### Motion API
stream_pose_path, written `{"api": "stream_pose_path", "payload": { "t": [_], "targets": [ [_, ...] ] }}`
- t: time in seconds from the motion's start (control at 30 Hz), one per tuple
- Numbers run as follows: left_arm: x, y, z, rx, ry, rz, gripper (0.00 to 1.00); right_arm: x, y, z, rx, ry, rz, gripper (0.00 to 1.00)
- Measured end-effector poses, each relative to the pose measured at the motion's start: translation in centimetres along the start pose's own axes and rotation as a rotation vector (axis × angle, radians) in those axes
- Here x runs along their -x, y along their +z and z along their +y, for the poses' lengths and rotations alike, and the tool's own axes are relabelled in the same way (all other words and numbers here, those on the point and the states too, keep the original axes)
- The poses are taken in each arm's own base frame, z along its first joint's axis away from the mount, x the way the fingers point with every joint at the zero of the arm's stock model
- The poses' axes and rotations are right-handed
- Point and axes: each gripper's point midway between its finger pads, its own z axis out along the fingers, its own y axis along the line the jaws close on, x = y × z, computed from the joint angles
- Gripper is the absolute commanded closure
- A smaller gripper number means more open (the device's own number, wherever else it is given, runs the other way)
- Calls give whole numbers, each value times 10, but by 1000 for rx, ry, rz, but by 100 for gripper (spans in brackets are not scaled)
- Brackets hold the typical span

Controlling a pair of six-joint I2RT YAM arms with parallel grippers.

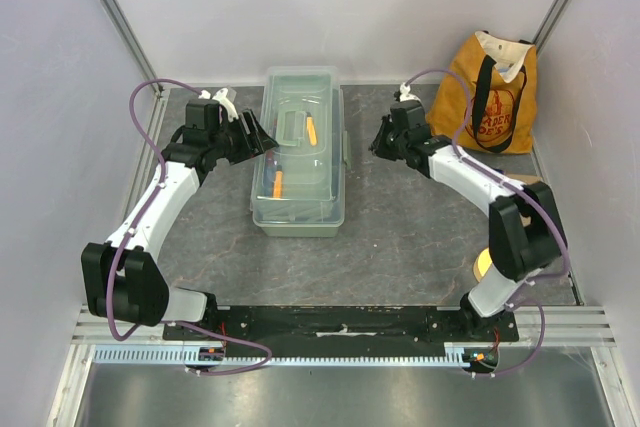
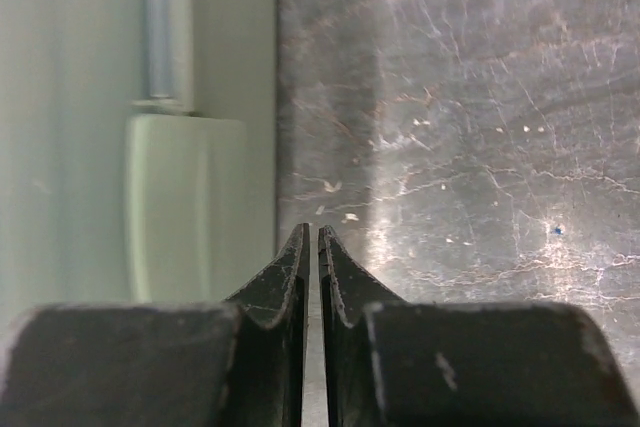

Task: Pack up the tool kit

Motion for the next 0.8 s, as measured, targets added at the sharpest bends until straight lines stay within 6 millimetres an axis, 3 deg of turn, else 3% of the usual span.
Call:
{"api": "stream_pose_path", "payload": {
  "t": [0.13,0.27,0.57,0.8],
  "targets": [
    [0,0,0,-3,0,-1,33,-31,26,-17,-42,-30,91,92],
    [-1,1,-1,-9,1,0,34,-50,39,-19,-28,-52,148,95],
    [-1,2,-1,-23,4,-7,35,-34,48,26,131,-98,103,96],
    [-2,4,-1,-48,9,-18,37,-31,52,32,194,-93,81,97]
  ]
}}
